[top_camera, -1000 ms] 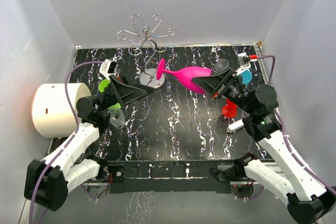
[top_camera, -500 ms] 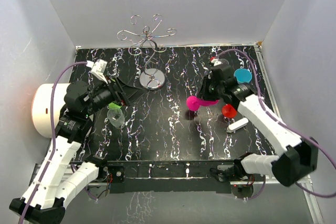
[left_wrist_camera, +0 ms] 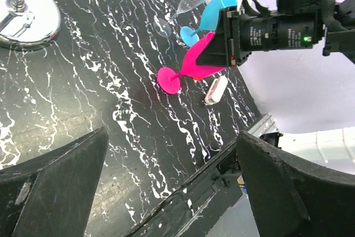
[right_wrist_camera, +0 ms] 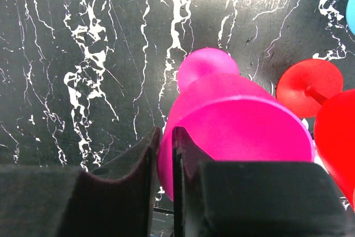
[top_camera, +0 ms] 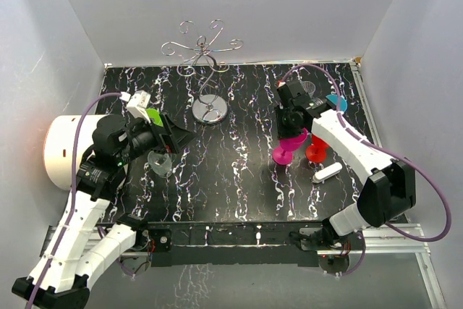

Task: Take the wine glass off the wine glass rack

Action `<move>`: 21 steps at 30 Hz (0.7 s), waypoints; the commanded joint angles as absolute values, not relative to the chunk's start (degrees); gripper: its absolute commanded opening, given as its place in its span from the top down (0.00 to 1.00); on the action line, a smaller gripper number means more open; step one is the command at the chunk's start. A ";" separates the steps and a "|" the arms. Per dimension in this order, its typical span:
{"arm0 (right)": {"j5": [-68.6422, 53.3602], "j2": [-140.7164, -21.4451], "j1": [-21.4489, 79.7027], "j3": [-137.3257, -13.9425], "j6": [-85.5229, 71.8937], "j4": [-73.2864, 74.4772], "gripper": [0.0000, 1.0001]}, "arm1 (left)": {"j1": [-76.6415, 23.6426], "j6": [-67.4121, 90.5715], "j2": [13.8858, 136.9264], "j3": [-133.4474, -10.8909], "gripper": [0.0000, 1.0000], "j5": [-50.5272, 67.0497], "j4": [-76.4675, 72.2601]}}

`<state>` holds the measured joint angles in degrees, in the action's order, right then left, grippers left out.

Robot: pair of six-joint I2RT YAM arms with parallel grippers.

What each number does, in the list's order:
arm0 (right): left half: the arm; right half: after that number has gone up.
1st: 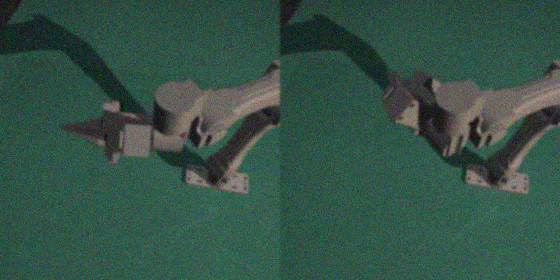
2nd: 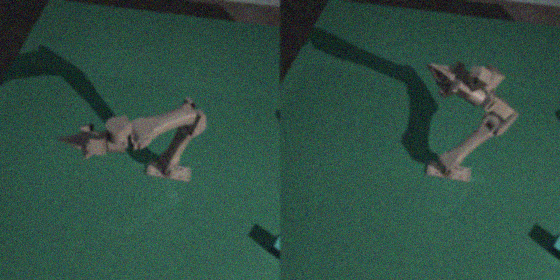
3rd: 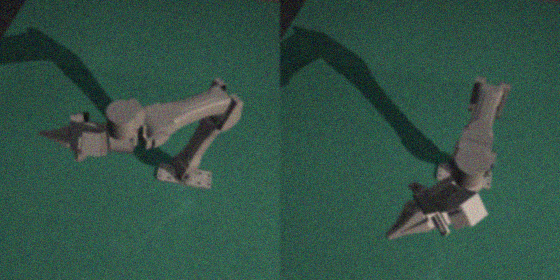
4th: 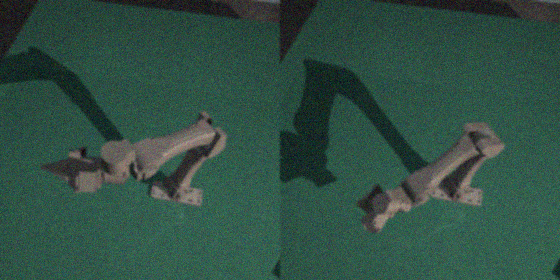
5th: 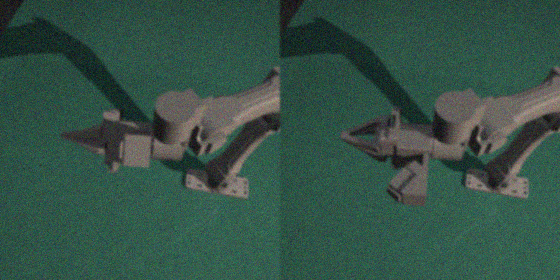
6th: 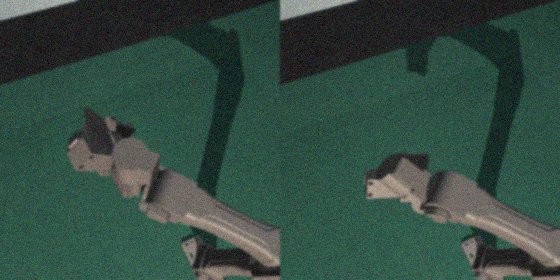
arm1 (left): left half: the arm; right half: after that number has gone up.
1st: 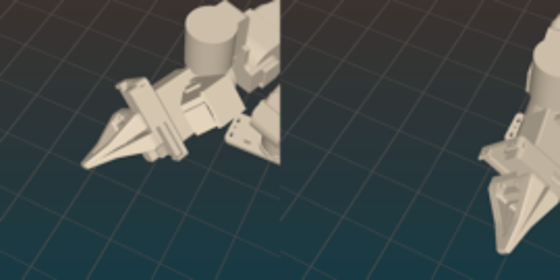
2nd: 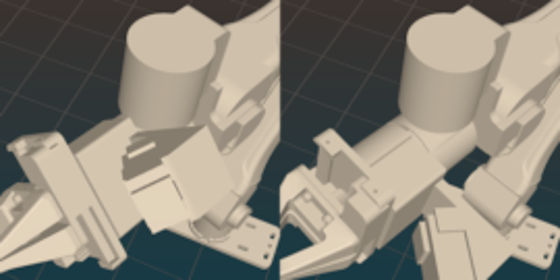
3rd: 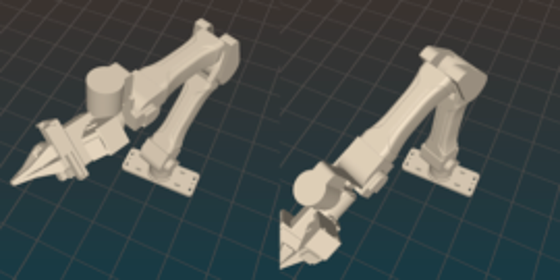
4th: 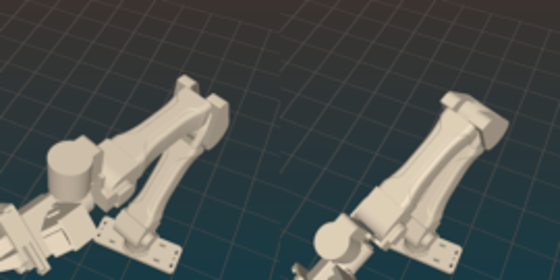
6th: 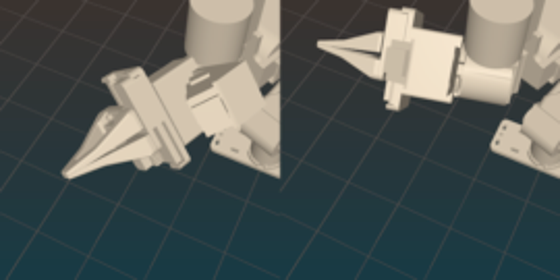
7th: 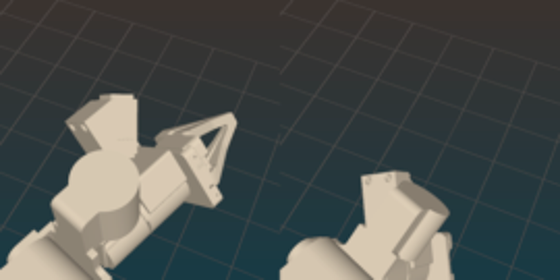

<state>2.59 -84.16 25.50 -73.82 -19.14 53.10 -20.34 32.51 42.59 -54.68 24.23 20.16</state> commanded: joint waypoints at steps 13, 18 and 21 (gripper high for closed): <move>4.87 -71.92 25.93 -76.59 -16.33 44.21 0.18 | -20.07 24.01 44.52 -67.07 0.01 13.92 24.48; 4.26 -62.19 25.93 -76.79 -14.22 38.80 0.02 | -20.06 21.32 44.43 -70.69 0.01 9.23 22.84; 2.36 -55.99 25.93 -75.90 -12.49 34.82 0.02 | -20.04 19.68 43.73 -72.32 0.01 6.34 22.26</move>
<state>4.03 -62.76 25.78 -74.13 -15.35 43.72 -20.34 23.29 44.80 -68.82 11.68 24.29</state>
